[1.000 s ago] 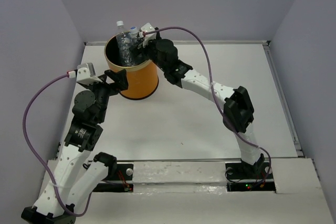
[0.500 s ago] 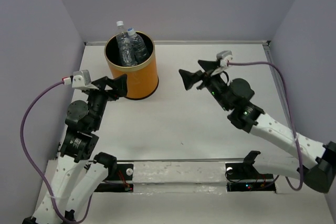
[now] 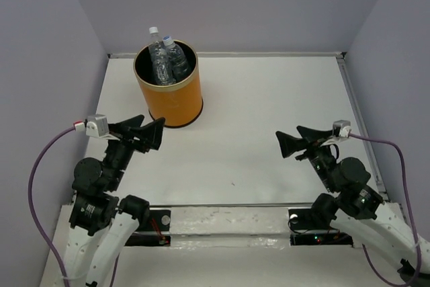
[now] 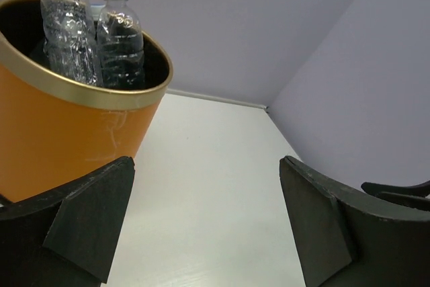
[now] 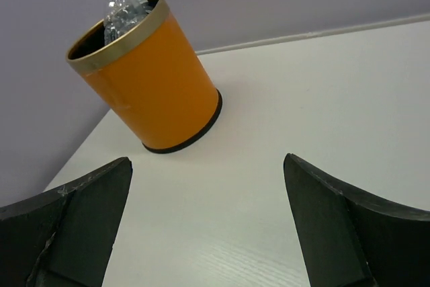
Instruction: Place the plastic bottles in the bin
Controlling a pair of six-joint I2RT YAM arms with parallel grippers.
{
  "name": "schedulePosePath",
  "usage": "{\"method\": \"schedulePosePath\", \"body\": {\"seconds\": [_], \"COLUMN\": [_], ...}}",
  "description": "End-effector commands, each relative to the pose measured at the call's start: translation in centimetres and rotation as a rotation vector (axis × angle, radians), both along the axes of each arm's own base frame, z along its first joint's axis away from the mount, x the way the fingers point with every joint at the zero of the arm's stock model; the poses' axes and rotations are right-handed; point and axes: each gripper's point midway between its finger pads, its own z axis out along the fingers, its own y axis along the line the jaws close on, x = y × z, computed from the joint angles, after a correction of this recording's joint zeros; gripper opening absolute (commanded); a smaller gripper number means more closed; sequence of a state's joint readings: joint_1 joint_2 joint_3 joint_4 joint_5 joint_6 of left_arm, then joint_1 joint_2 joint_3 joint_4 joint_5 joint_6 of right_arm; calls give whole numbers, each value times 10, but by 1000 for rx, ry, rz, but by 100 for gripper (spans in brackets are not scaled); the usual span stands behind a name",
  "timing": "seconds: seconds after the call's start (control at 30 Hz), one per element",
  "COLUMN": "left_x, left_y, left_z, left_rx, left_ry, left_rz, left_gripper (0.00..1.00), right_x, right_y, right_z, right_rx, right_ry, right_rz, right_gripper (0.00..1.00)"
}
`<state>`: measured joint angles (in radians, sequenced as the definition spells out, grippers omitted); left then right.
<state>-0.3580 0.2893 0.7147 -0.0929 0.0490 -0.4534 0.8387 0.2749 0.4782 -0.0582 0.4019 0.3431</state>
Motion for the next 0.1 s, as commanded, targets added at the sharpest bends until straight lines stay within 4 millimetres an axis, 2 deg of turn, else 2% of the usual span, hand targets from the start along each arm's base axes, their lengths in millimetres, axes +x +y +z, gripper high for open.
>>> {"method": "schedulePosePath", "body": {"seconds": [0.0, 0.07], "left_x": [-8, -8], "left_y": [-5, -6], "left_z": [-2, 6], "left_rx": [-13, -17], "left_ry": [-5, -21], "left_rz": [-41, -46], "left_gripper": [99, 99], "right_x": [-3, -1], "right_y": [0, 0], "right_z": [-10, 3], "right_rx": [31, 41], "right_ry": [50, 39], "right_rz": [3, -3], "right_gripper": [100, 100]}}
